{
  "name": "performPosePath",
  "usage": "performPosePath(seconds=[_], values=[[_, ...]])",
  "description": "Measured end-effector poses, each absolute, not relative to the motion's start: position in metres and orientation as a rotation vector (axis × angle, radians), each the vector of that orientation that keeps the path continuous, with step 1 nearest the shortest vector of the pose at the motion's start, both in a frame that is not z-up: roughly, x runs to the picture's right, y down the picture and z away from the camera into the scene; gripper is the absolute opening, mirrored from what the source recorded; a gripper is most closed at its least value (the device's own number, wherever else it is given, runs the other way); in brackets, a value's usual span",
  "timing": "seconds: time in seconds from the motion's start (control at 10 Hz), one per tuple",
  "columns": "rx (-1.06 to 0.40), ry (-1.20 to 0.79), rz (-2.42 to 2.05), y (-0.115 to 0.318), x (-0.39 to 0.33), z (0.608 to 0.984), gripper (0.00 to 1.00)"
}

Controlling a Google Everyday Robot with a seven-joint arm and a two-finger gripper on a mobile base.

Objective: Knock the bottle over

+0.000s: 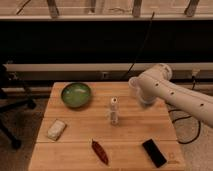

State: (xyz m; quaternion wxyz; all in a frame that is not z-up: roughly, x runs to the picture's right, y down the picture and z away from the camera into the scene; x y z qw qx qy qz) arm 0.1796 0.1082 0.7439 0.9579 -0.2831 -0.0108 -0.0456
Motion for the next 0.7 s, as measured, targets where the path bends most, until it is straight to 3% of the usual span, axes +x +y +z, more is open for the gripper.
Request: performPosePath(seconds=[0.7], values=[[-0.599, -0.085, -0.258, 0.116, 0.113, 0.758, 0.00]])
